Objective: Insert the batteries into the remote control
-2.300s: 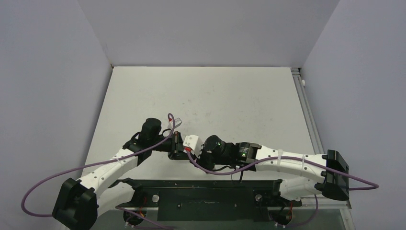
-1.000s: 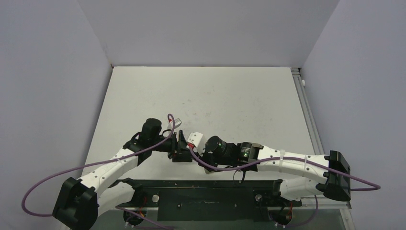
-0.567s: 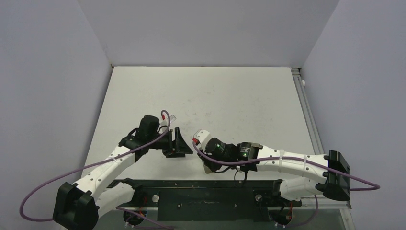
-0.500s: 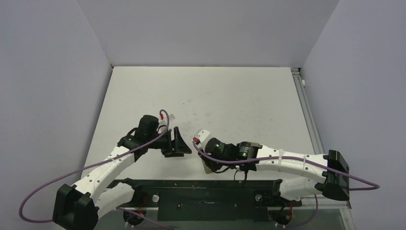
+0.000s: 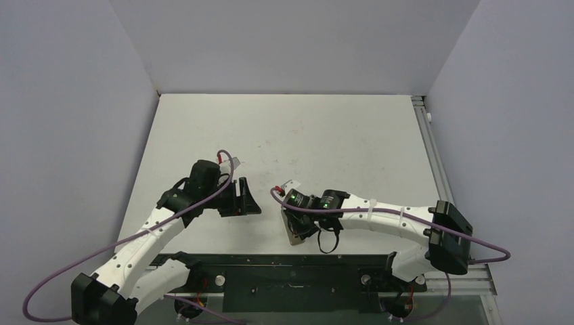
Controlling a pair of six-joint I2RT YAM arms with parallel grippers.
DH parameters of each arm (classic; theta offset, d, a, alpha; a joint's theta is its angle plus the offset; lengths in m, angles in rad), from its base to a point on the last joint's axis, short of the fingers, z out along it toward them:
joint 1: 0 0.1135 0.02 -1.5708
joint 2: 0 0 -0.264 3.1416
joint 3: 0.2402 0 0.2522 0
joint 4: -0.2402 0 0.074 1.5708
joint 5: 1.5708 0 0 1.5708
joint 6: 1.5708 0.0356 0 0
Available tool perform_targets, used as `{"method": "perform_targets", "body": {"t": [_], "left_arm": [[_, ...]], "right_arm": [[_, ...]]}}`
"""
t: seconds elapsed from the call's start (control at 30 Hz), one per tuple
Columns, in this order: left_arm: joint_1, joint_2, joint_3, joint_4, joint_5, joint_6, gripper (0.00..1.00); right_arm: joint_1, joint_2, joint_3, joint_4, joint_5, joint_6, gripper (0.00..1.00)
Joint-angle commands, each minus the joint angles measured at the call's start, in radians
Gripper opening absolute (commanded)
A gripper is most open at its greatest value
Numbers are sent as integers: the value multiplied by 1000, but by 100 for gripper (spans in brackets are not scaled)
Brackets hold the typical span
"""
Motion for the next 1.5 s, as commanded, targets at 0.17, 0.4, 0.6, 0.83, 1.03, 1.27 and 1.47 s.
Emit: {"method": "perform_targets", "body": {"t": [0.17,0.4,0.6,0.83,1.03,1.27,1.47], "left_arm": [[9,-61,85,-55,-88,91,59],[9,-92,92,-54,-131,117,59],[10,-119,62,-22,-131,106,60],[10,-126,54,-14,-126,106,61],[11,-126,50,-8,-122,104,61],[11,-129,49,-5,-122,103,61],[11,-129,48,-5,-122,103,61]], "right_arm": [[-36,103,108,-75,-30,81,9],[-57,173,155,-89,-55,106,9],[-85,209,167,-92,-63,124,9],[-98,254,193,-100,-95,121,9],[-101,284,207,-104,-96,119,9],[-109,301,216,-107,-94,120,9],[-109,313,217,-108,-95,119,9]]}}
